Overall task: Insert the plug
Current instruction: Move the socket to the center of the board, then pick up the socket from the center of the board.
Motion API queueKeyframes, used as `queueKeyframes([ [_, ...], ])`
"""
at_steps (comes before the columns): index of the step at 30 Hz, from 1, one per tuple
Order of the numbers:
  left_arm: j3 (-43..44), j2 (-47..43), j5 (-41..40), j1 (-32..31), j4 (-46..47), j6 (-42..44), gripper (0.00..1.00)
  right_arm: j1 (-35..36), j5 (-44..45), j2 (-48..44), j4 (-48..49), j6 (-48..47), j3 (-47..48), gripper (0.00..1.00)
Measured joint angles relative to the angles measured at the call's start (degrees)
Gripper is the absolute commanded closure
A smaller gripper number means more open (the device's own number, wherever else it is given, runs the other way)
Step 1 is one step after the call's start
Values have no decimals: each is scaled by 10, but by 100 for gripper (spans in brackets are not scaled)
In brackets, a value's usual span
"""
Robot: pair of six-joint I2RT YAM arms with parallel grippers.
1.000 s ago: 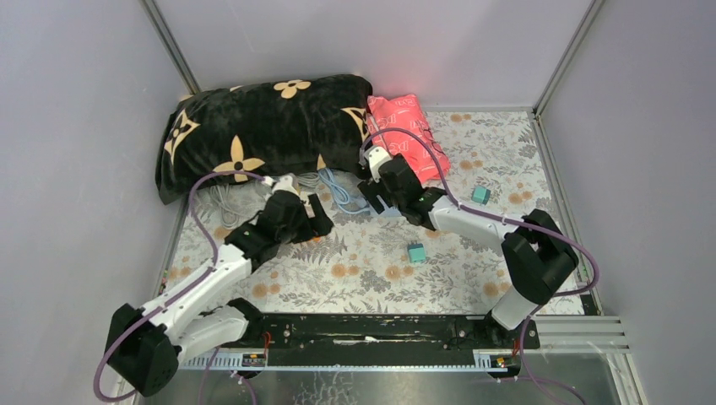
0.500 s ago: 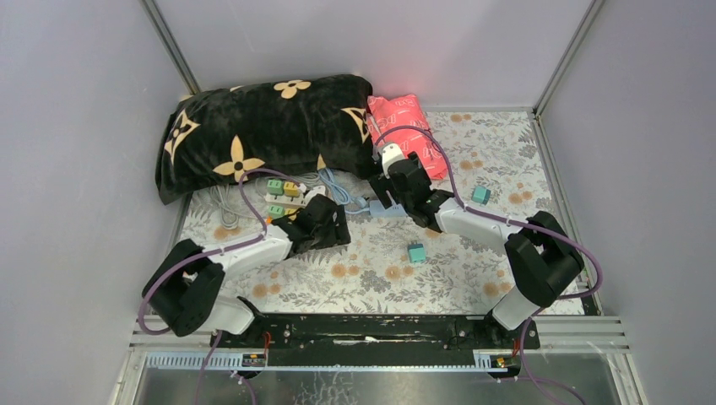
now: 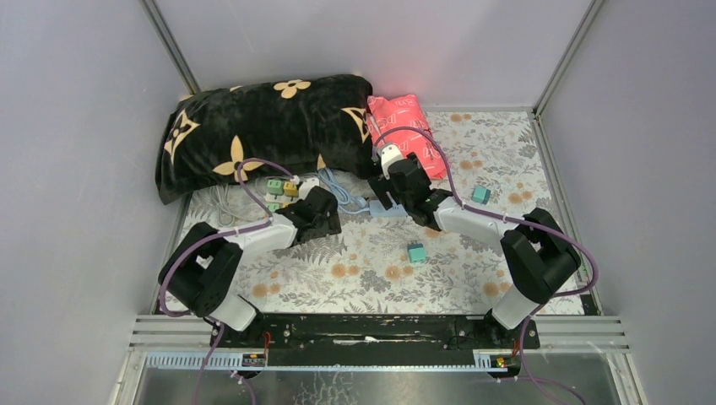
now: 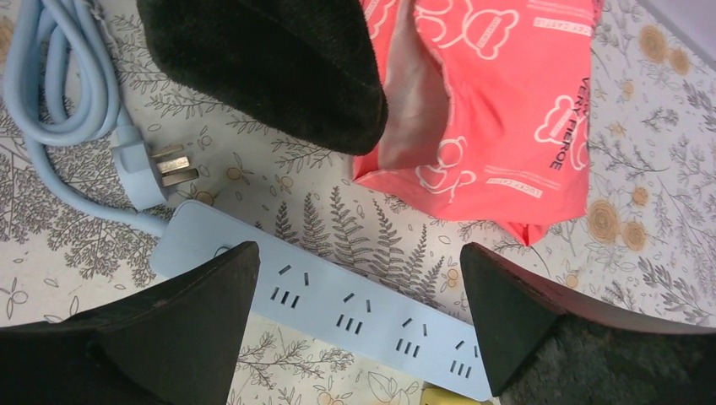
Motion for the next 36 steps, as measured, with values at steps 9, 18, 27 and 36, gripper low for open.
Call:
queueKeyframes([
  [9, 21, 30, -43, 31, -5, 39, 14, -3, -36, 5, -26, -12, 7, 4],
  [18, 21, 29, -79, 56, -15, 39, 13, -11, -85, 36, -78, -30, 53, 4],
  [27, 21, -16, -81, 53, -32, 37, 10, -37, -155, 57, -182, -82, 113, 1],
  [36, 32, -170, -40, 35, -90, 33, 6, -58, -219, 80, -277, -148, 151, 0],
])
